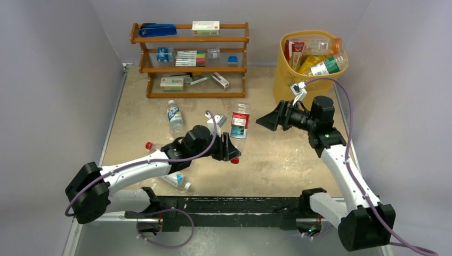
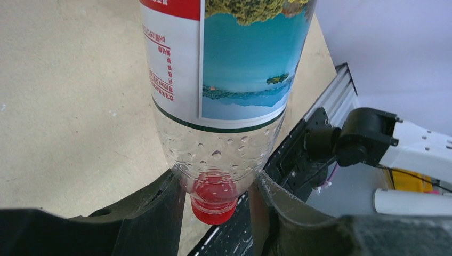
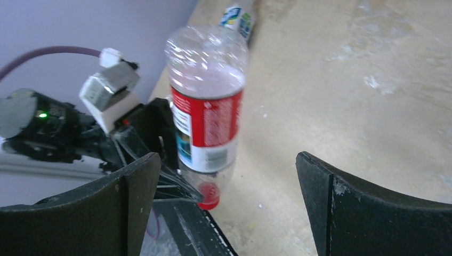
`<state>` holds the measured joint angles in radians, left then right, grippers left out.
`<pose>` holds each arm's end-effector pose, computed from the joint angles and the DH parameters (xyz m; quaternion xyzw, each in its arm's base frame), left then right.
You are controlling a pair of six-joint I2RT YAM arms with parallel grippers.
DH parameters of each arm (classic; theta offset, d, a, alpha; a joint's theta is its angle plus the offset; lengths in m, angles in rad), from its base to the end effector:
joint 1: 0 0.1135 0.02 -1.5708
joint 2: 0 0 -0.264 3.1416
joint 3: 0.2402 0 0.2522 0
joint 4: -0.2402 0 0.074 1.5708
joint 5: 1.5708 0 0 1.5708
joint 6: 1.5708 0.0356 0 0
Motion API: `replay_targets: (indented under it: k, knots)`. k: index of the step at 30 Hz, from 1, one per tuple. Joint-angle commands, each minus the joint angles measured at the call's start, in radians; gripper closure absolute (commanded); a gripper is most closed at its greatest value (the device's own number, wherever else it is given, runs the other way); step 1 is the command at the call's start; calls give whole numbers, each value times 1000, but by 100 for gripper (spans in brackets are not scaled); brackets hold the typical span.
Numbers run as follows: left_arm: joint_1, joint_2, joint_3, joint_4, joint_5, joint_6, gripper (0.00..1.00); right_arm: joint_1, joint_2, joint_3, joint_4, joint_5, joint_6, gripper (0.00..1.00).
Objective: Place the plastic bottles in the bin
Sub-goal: Pick up the plastic bottle at the center of the board.
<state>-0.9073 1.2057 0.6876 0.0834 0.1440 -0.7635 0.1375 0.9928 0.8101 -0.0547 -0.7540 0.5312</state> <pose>0.1606 -0.2138 0.2449 0.0990 0.8358 -0.4386 0.3150 0.2192 0.0549 0.3256 -0.0803 0.7611 0.4620 0.4482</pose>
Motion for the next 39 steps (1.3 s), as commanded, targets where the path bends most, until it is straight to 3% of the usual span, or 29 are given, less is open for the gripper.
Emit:
replay_targets:
  k: [1, 23, 28, 34, 39]
  knots:
    - [-22, -25, 9, 22, 65, 52, 60, 2, 7, 39, 197, -186, 86, 0]
    - [-127, 51, 60, 114, 148, 27, 59, 43, 94, 20, 212, -141, 78, 0]
    - [-131, 73, 78, 143, 153, 17, 59, 66, 101, 19, 181, -119, 54, 8]
    - [-142, 88, 94, 158, 168, 9, 58, 74, 101, 0, 188, -90, 48, 24]
    - [-145, 61, 98, 121, 145, 12, 45, 74, 84, 5, 180, -49, 44, 39]
